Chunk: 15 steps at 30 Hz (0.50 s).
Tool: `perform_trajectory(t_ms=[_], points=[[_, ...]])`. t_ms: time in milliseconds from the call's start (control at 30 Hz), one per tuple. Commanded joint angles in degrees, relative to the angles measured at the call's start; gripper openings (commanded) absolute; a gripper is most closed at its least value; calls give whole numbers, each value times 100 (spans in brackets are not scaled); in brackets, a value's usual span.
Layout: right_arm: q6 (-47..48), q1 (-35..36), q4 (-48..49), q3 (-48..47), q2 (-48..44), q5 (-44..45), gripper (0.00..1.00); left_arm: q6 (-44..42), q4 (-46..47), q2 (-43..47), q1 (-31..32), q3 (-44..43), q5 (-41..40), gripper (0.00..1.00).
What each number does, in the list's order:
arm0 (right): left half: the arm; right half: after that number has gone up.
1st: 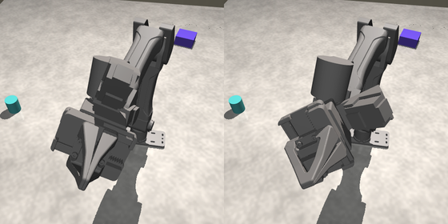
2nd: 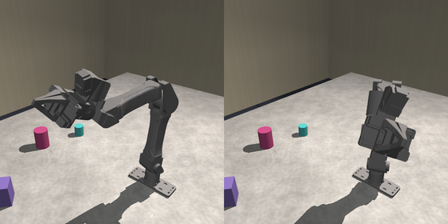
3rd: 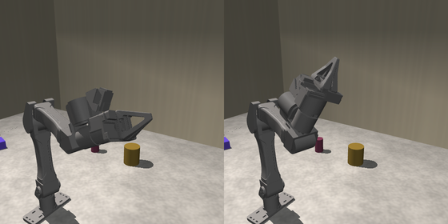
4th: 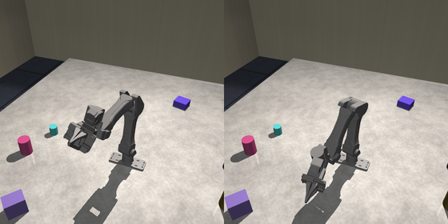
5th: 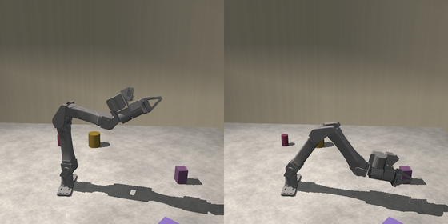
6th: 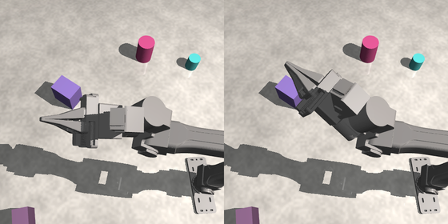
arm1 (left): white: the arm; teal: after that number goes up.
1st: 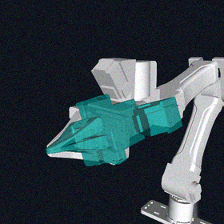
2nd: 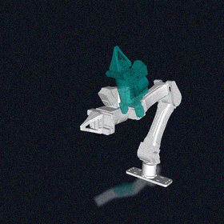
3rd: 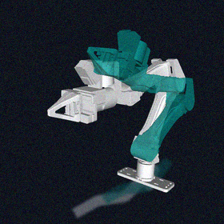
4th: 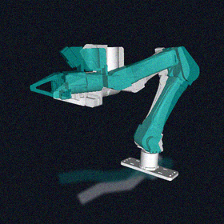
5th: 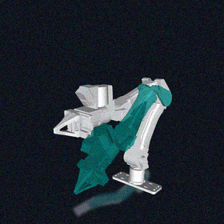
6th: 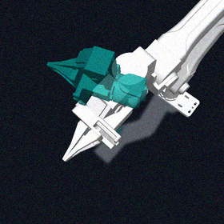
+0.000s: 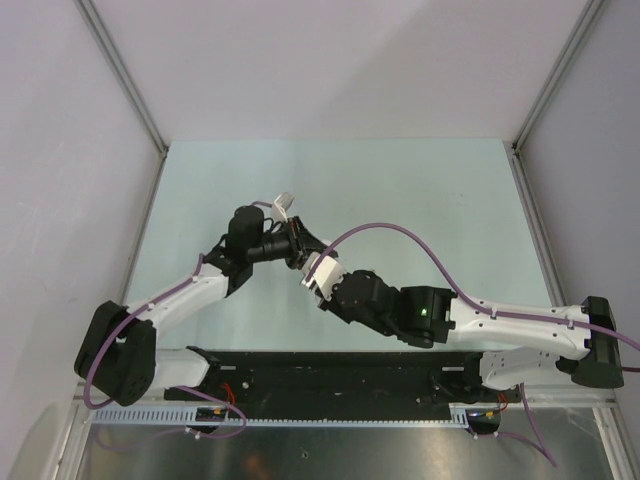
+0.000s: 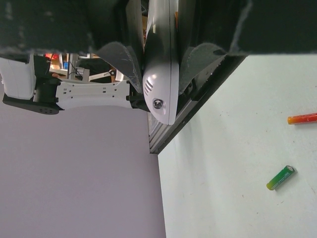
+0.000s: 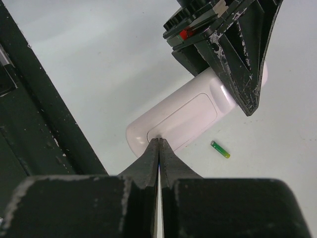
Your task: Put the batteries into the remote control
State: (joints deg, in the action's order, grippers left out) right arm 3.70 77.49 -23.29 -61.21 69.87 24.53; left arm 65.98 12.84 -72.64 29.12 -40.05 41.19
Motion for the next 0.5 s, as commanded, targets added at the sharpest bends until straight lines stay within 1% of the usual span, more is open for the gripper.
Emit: perform_trajectory(t_ms=[0,467], points=[[183,-173,219,-154,-96,500,0,82,61,207,225,112,531,0],[192,-182,263,-190,-122,570,0,3,-1,224,252,164,469,0]])
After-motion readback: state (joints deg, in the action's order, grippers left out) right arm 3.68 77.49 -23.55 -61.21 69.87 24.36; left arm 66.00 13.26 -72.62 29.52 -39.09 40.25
